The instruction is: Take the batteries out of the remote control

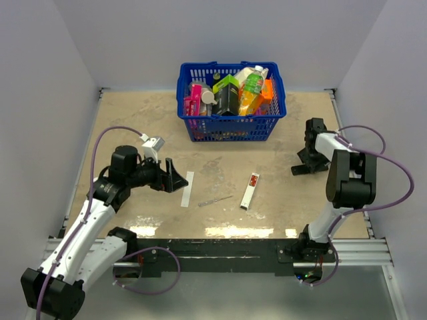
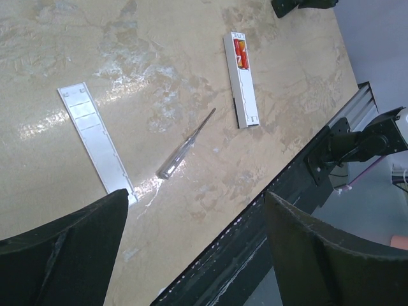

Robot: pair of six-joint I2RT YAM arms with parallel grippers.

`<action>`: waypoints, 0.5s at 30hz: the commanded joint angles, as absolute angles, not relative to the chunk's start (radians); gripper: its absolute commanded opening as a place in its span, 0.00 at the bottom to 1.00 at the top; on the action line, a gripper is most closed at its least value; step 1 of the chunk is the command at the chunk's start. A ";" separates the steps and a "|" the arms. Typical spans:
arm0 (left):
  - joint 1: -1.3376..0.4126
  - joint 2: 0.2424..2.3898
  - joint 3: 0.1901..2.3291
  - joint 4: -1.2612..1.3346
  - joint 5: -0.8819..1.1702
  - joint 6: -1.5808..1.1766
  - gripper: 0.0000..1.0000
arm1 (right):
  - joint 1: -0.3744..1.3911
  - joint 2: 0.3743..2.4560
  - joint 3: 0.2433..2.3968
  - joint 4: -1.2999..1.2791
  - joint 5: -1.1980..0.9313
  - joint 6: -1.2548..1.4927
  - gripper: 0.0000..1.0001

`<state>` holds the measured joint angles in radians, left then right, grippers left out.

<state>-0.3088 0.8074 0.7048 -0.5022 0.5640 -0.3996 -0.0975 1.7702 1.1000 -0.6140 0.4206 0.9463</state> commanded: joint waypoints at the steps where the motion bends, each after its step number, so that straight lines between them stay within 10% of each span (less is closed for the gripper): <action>1: -0.310 0.805 0.698 -0.469 0.575 -0.382 0.90 | -0.100 1.781 1.086 -0.574 0.403 0.989 0.61; 15: -0.310 0.799 0.696 -0.469 0.572 -0.383 0.89 | -0.101 1.776 1.037 -0.581 0.414 1.031 0.59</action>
<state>-0.3088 0.8078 0.7048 -0.5022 0.5644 -0.3996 -0.0978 1.7710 1.0763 -0.5709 0.4046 0.9863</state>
